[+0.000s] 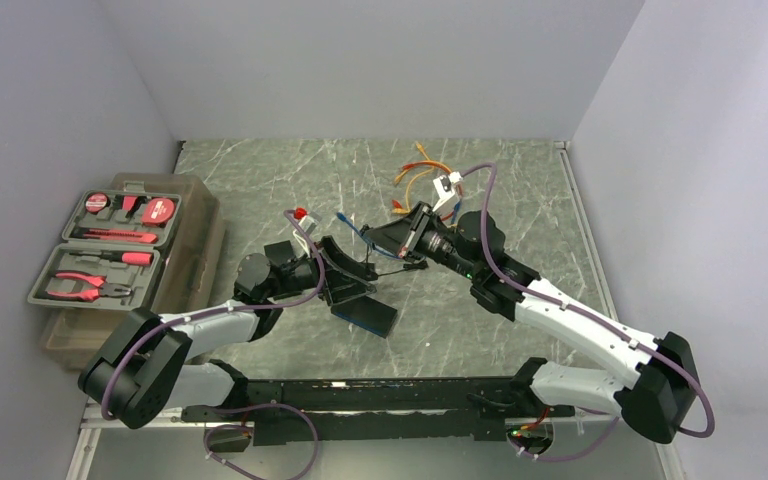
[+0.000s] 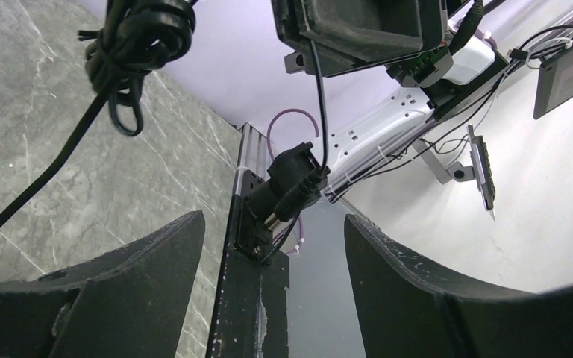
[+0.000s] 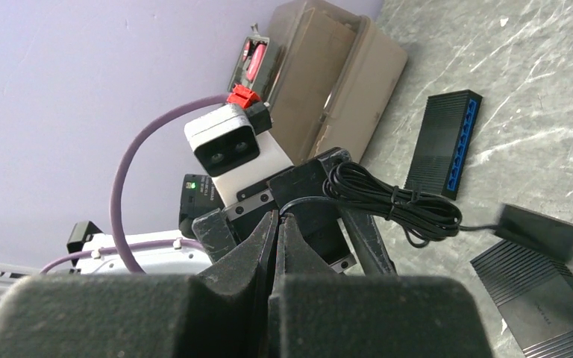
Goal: Insert the plug into the switch port
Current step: Pick up the connector from the center of the board.
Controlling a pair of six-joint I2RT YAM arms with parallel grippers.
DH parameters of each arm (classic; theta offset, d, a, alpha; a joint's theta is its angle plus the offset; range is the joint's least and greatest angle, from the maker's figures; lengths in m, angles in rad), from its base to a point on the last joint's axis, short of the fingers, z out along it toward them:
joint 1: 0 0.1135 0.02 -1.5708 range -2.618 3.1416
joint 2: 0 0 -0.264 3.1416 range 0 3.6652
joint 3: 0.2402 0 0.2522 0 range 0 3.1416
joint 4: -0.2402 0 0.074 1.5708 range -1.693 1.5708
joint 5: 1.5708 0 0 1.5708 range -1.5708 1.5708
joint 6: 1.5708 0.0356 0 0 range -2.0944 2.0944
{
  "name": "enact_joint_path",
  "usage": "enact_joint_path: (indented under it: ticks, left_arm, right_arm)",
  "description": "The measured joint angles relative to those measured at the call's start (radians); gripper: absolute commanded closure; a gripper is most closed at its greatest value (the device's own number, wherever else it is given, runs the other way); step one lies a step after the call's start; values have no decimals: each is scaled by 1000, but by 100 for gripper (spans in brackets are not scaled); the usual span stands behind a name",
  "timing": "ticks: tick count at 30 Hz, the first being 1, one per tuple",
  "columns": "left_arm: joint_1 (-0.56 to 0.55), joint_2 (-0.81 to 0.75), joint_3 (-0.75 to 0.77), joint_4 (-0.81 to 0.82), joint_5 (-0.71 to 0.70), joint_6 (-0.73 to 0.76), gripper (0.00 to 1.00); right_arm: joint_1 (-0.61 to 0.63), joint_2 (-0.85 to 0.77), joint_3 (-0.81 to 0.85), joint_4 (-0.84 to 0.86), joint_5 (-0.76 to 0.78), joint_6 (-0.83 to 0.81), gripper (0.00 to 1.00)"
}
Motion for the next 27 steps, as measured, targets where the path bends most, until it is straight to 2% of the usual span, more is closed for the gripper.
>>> enact_joint_path:
  ticks: [5, 9, 27]
  left_arm:
    - [0, 0, 0, -3, 0, 9, 25]
    - [0, 0, 0, 2, 0, 8, 29]
    - [-1, 19, 4, 94, 40, -48, 67]
  right_arm:
    - [5, -4, 0, -8, 3, -9, 100]
    - [6, -4, 0, -9, 9, -8, 100]
    - [7, 12, 0, -17, 21, -6, 100]
